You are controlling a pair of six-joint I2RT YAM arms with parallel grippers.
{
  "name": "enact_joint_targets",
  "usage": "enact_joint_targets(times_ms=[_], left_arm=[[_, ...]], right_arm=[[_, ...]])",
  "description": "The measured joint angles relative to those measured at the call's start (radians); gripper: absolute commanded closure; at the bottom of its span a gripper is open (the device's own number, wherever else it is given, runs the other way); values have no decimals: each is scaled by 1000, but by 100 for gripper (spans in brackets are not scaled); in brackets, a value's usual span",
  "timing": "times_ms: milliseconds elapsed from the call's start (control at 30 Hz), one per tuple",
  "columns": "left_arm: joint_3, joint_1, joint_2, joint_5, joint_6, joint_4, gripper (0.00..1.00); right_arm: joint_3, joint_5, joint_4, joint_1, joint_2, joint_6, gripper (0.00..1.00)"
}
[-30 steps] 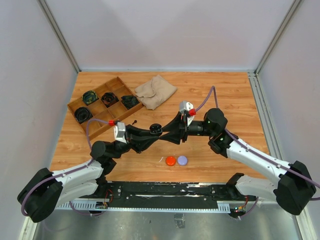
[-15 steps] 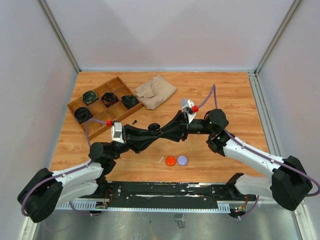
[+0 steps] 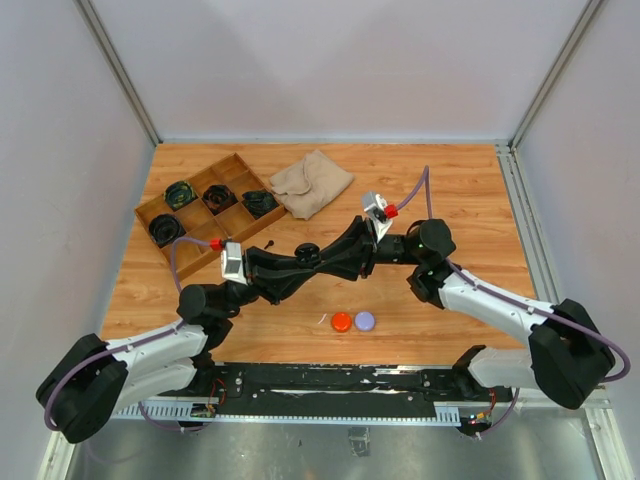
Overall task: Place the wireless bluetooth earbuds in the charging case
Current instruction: Adjust the charging case.
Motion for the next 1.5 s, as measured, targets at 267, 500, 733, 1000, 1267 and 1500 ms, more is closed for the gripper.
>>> enact_joint_targets(times_ms=[267, 500, 733, 1000, 1267, 1500], left_arm=[[0, 6, 17, -7, -19, 36, 100], [0, 6, 18, -12, -27, 48, 89], [0, 6, 3, -13, -33, 18, 52], [0, 3, -37, -18, -35, -88, 33], [0, 3, -104, -61, -14, -266, 17], [39, 3, -228, -221, 31, -690, 7]], right_arm=[[0, -6, 129, -8, 53, 88, 78], [-2, -8, 190, -10, 75, 121, 96], [-10, -10, 196, -14, 76, 126, 99], [-45, -19, 181, -39, 56, 80, 99], [-82, -23, 117, -81, 0, -46, 99], [-137, 20, -92, -124, -109, -357, 99]])
